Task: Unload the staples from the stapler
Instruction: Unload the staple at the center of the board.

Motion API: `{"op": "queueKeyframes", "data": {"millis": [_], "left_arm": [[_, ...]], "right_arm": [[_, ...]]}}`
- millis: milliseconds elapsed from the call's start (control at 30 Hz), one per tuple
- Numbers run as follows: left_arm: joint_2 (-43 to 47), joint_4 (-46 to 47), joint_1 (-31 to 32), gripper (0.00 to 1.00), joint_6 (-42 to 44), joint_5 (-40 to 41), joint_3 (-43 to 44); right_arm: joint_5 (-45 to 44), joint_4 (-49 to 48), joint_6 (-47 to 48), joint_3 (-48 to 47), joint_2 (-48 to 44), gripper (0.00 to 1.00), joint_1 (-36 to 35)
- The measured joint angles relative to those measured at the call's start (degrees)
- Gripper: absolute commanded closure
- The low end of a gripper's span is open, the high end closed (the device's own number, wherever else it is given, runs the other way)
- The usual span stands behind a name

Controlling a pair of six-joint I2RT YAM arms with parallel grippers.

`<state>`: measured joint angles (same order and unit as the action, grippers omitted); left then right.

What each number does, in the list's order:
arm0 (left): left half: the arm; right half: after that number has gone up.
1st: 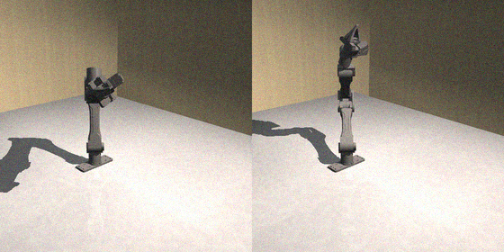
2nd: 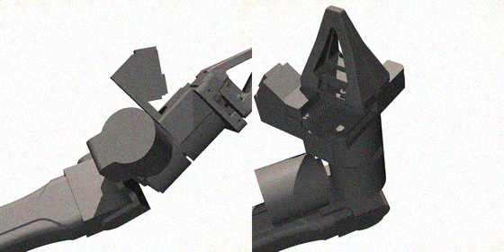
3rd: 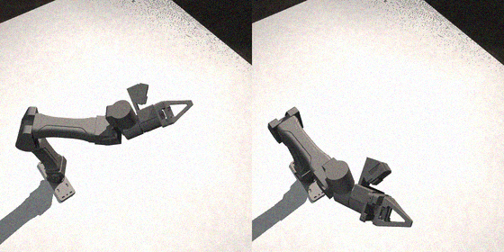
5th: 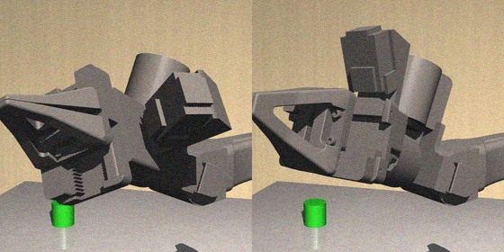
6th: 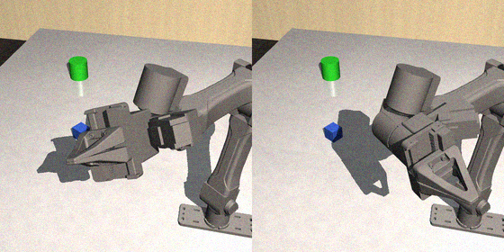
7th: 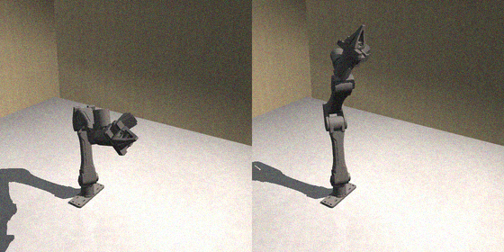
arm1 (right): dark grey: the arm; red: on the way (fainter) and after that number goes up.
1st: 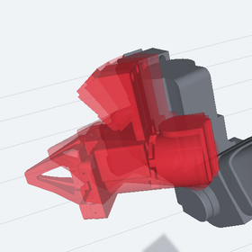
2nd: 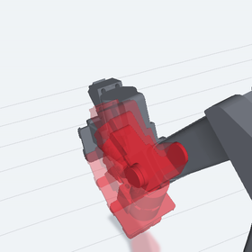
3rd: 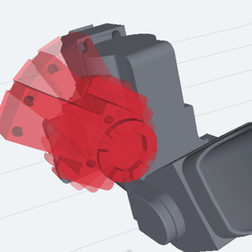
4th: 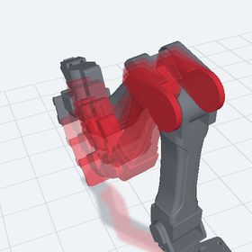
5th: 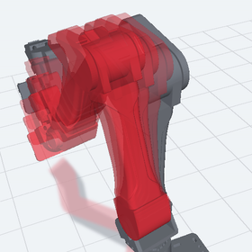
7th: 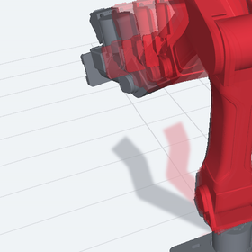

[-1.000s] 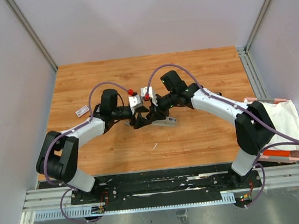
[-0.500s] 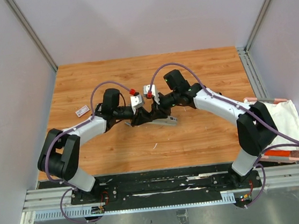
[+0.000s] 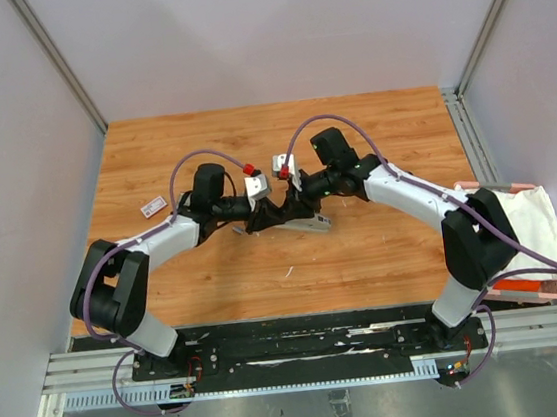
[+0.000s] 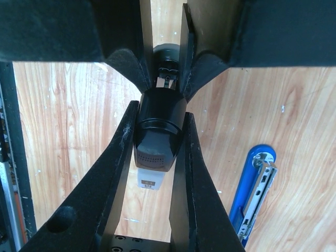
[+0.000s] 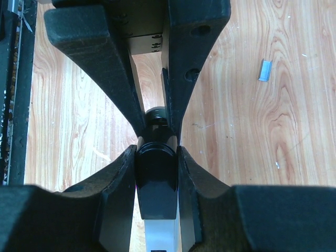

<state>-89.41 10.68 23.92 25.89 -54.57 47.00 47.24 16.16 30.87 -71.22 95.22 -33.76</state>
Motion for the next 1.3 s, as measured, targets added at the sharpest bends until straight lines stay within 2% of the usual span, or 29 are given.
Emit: {"op": "queueKeyframes", "data": {"millis": [300, 533, 700, 1033, 1300], "left_arm": [[-1.4, 2.3, 1.4, 1.0, -1.1, 2.9, 0.5], [-3.0, 0.8, 0.6, 1.0, -1.3, 5.9, 0.4], [-3.0, 0.8, 0.6, 1.0, -1.6, 6.1, 0.4], [-2.9, -0.9, 0.6, 1.0, -2.0, 6.3, 0.4], [-2.8, -1.6, 0.6, 1.0, -1.9, 6.4, 0.4]], "right_arm": [[5.0, -4.4, 1.3, 3.8, -0.8, 0.94, 3.5], [9.9, -7.3, 1.5, 7.9, -5.0, 0.94, 9.3], [10.4, -7.8, 0.8, 8.0, -4.9, 0.94, 9.5], [2.7, -8.5, -1.3, 6.1, -0.8, 0.92, 3.2], [-3.9, -6.5, -1.3, 3.8, 1.2, 0.86, -0.5]]}}
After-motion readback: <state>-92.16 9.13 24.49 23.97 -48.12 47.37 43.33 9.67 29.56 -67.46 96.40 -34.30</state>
